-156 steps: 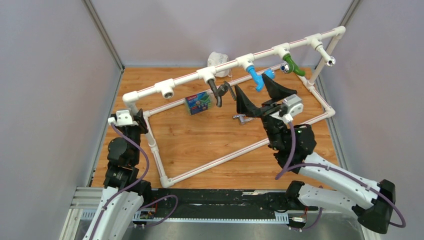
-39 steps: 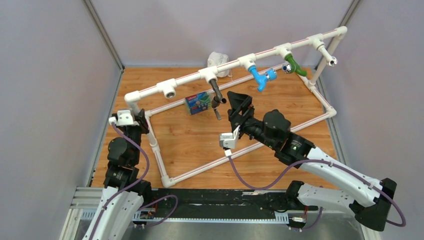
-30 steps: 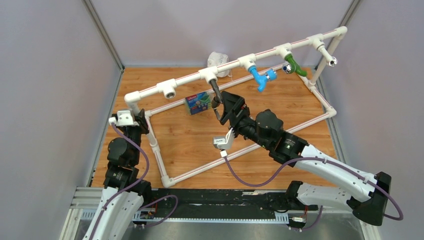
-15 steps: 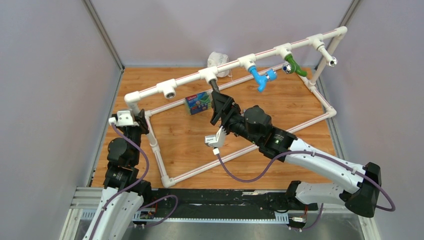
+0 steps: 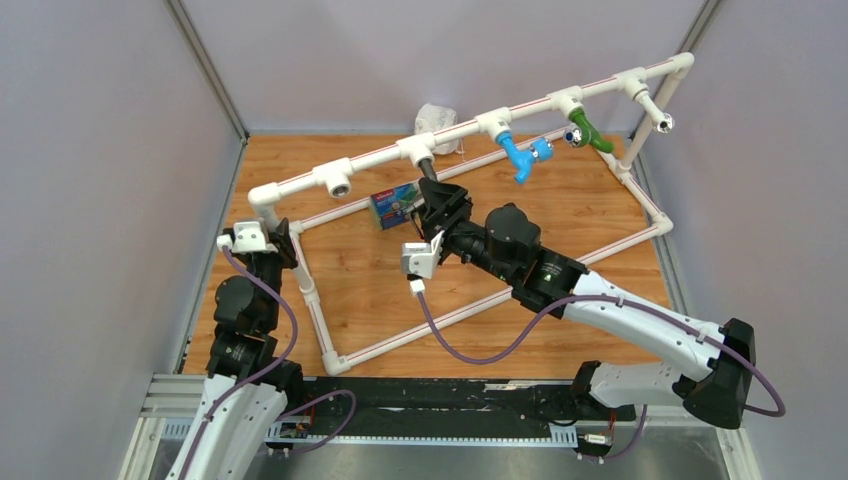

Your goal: Install the water faucets

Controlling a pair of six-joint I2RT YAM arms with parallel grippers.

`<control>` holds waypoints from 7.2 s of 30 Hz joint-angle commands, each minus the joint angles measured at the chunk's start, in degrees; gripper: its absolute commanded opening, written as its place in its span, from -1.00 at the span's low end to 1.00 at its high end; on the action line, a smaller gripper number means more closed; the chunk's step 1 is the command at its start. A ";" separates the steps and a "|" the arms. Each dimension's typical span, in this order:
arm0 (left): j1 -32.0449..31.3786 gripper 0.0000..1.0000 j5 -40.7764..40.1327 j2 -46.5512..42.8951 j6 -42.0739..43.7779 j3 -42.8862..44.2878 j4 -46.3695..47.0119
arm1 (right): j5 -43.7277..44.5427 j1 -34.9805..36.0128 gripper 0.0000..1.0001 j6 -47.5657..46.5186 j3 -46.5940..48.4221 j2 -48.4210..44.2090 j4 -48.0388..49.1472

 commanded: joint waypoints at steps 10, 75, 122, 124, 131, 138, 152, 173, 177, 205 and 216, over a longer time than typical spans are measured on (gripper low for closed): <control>0.16 -1.00 -0.12 -1.40 -0.71 1.01 2.53 | 22.96 -0.41 -0.73 67.45 -16.52 -0.47 57.70; 0.16 -1.00 0.14 -1.22 -0.97 0.83 2.62 | 7.70 -1.64 -0.40 35.10 -6.77 -3.27 24.22; 0.16 -1.00 0.14 -0.87 -0.88 0.74 2.71 | -16.21 -5.07 1.00 -0.86 -5.46 -17.25 -0.25; 0.16 -1.00 0.14 -0.69 -0.79 0.74 2.62 | -14.37 -4.37 1.00 -4.30 -3.97 -16.20 -4.48; 0.16 -1.00 0.14 -0.60 -0.79 0.83 2.71 | -5.23 -1.64 0.82 -11.25 -2.47 -10.58 -5.73; 0.16 -1.00 0.23 -0.61 -0.88 0.83 2.71 | -1.73 -1.38 0.33 -10.64 -2.73 -4.95 0.85; 0.16 -1.00 0.14 -1.04 -0.88 0.83 2.62 | 0.06 -1.11 -0.72 26.03 -10.55 -2.92 32.55; 0.16 -1.00 -0.03 -0.78 -0.88 0.74 2.62 | 41.65 -1.81 -0.09 113.96 -20.30 -2.31 64.36; 0.16 -1.00 0.14 -0.61 -0.88 0.74 2.62 | 28.12 -1.90 0.51 93.82 -20.66 -3.44 71.70; 0.16 -1.00 0.40 -0.34 -0.79 0.74 2.71 | -5.94 -1.38 1.00 -9.39 -5.72 -13.39 -4.33; 0.16 -1.00 0.23 -1.04 -0.79 0.74 2.45 | 8.57 -1.38 0.99 -22.85 -7.48 -6.71 9.55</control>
